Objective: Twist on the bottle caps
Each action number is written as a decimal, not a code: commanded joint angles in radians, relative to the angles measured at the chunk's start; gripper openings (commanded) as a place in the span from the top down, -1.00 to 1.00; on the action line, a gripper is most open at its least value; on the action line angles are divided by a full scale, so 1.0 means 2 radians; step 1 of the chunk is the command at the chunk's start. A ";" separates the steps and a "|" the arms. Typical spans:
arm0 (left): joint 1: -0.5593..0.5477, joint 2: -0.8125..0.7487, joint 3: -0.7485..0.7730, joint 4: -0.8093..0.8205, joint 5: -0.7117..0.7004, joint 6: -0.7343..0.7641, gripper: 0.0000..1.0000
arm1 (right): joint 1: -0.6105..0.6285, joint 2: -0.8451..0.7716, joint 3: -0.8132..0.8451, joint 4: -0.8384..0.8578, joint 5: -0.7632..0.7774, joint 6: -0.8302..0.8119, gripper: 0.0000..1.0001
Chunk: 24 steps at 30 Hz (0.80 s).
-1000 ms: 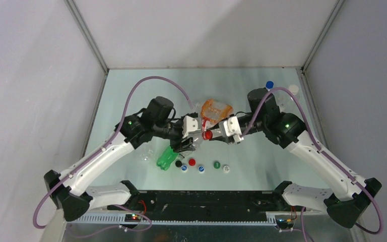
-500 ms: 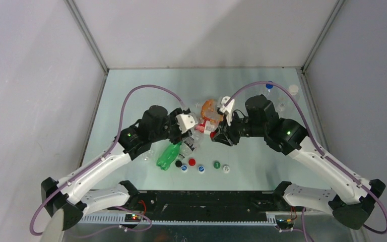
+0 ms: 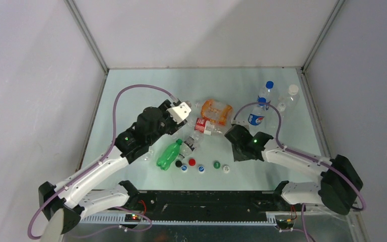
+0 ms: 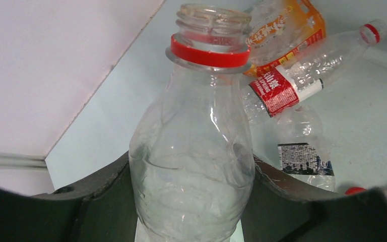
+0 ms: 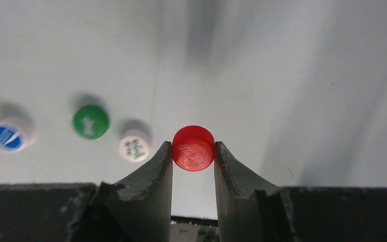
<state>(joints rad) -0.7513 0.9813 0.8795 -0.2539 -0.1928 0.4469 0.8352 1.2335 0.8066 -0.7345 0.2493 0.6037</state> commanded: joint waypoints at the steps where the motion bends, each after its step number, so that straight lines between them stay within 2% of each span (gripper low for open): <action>1: 0.001 -0.010 0.008 0.025 -0.033 -0.012 0.46 | 0.013 0.041 -0.024 0.059 0.097 0.124 0.87; 8: 0.001 -0.014 0.009 0.021 -0.036 -0.013 0.44 | 0.021 0.120 -0.028 0.123 0.084 0.167 0.63; 13: 0.001 -0.019 0.006 0.019 -0.037 -0.013 0.41 | 0.019 0.140 -0.026 0.136 0.058 0.157 0.25; 16: 0.001 -0.025 0.002 0.017 -0.036 -0.013 0.38 | 0.015 0.135 -0.023 0.137 0.031 0.121 0.09; 20: 0.000 -0.028 0.000 0.013 -0.038 -0.011 0.35 | -0.005 0.125 -0.007 0.120 -0.043 0.050 -0.15; 24: 0.001 -0.033 -0.001 0.010 -0.039 -0.007 0.33 | -0.024 0.114 0.021 0.083 -0.089 -0.048 -0.17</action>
<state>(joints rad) -0.7513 0.9398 0.8795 -0.2501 -0.2523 0.4435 0.8177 1.5009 0.7753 -0.5098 0.1955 0.7139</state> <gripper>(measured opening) 0.625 0.583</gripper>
